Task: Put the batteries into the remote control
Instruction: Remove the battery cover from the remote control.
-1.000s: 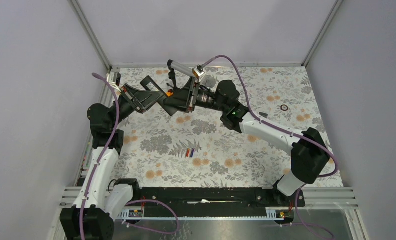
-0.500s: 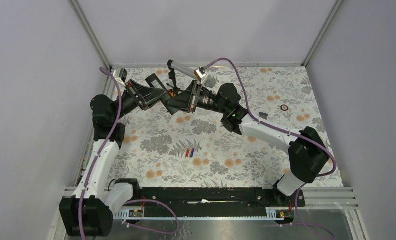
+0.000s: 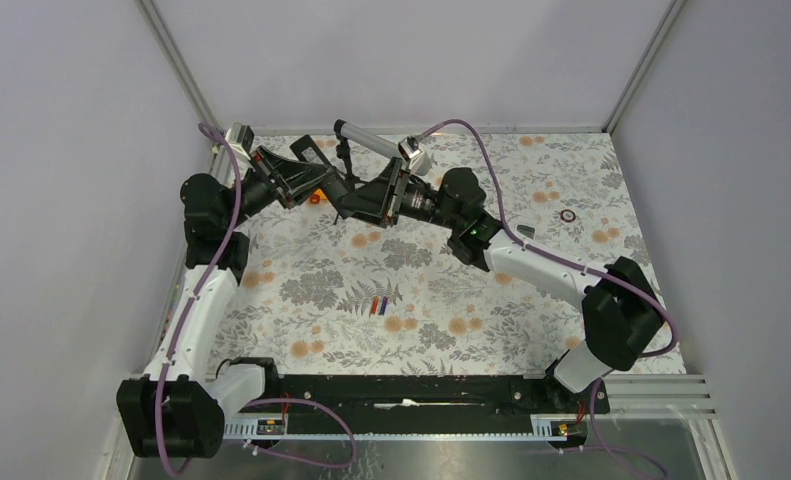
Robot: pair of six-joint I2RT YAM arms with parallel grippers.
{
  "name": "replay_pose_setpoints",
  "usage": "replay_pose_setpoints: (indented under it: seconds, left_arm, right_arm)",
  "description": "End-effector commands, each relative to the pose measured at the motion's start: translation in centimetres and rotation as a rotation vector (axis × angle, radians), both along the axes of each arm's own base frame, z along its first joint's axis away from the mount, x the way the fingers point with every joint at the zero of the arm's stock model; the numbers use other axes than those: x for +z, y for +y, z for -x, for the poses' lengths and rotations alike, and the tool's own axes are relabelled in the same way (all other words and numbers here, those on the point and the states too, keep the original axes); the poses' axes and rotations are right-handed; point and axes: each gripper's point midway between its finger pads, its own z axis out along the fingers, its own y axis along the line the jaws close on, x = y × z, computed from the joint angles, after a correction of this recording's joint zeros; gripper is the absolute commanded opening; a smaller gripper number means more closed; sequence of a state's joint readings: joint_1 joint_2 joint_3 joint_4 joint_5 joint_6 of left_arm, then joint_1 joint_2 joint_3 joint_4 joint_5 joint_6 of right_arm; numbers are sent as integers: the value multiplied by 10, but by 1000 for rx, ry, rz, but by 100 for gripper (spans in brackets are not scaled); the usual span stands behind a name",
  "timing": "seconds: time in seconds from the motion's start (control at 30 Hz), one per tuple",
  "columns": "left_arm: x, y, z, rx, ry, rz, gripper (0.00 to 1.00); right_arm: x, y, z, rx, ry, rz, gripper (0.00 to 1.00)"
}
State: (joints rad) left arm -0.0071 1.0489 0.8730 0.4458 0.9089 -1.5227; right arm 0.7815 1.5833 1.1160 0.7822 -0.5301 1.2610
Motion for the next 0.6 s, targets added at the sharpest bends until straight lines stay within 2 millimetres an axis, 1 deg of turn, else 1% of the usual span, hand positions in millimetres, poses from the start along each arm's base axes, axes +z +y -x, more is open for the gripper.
replay_pose_setpoints:
  seconds: [0.0,0.1,0.2,0.3,0.37,0.57]
  left_arm:
    - [39,3,2,91,-145,-33,0]
    - [28,-1,-7,109,-143,-94,0]
    - [24,-4,-7,111,-162,-126,0]
    - [17,-3,-9,128,-181,-176,0]
    - [13,-2,-11,138,-178,-203,0]
    - [7,1,-15,160,-178,-235,0]
  right_arm:
    - [-43,-1,-18,-67,101,223,69]
    - [-50,1,-23,-79,138,258,74]
    - [-52,1,-24,-85,190,245,73]
    - [-50,-3,-23,-103,254,213,64]
    - [-46,-6,-23,-113,265,195,59]
    - [-29,-11,-17,-113,277,153,48]
